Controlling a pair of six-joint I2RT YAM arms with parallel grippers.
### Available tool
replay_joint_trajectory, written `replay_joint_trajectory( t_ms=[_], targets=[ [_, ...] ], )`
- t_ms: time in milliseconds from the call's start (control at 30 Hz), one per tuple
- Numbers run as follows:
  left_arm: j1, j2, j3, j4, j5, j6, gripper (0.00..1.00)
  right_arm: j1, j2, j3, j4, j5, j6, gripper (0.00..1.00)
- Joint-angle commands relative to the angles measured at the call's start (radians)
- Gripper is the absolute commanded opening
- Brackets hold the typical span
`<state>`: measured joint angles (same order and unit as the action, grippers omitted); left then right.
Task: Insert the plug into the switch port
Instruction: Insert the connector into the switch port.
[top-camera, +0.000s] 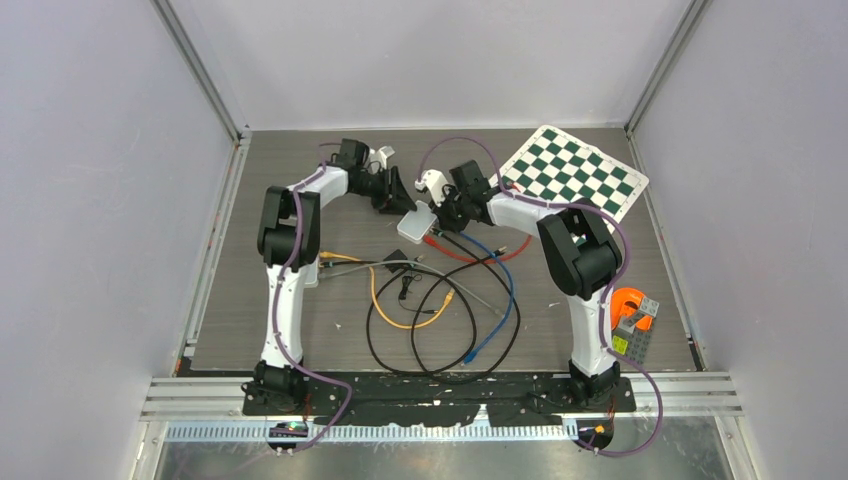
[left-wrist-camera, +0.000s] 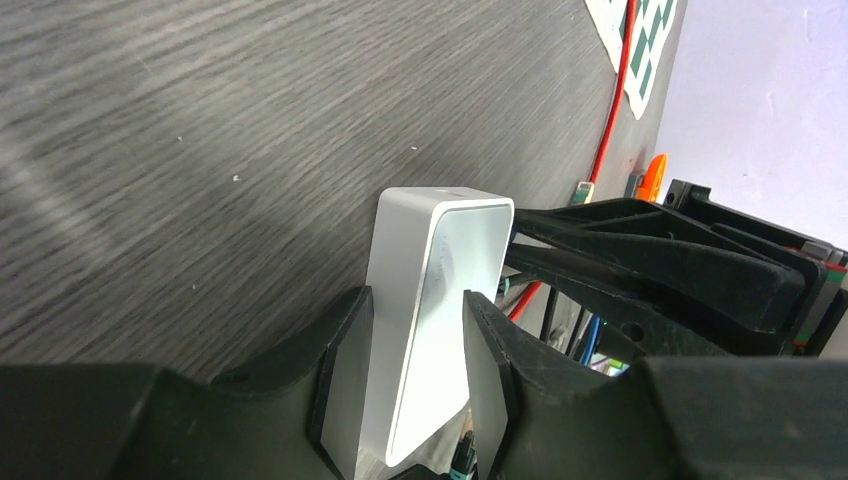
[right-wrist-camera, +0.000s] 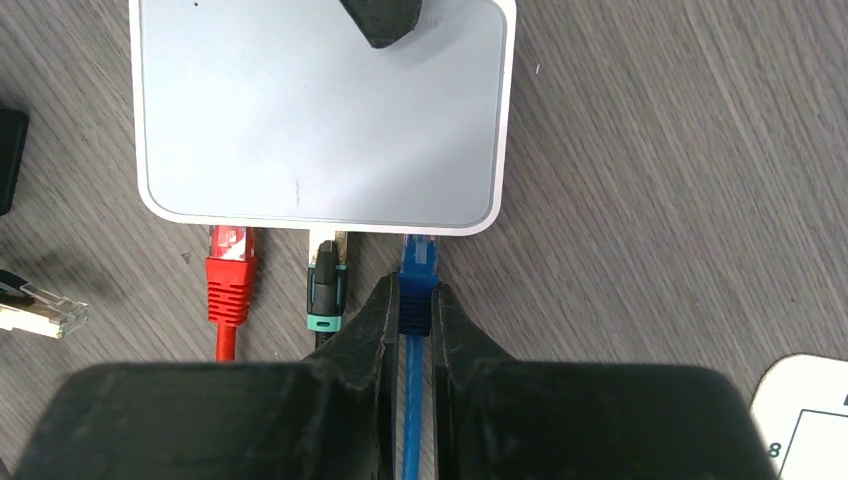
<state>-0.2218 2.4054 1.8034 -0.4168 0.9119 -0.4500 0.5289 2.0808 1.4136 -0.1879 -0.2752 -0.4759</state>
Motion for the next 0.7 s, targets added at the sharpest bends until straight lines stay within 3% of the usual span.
replay_joint_trajectory(
  t_ms=[0,400,667],
  targets=[
    [-0.118,-0.059,-0.042,-0.021,0.171,0.008,0.39,0.059,-0.063,0.036,0.259,-0.135,0.009,0.05],
    [-0.148,-0.067,-0.026,-0.037,0.238,0.055,0.38,0.079,-0.13,-0.066,0.426,-0.191,-0.036,0.05],
    [-0.181,-0.076,-0.045,-0.053,0.259,0.087,0.36,0.092,-0.106,-0.042,0.471,-0.165,-0.028,0.05]
  ],
)
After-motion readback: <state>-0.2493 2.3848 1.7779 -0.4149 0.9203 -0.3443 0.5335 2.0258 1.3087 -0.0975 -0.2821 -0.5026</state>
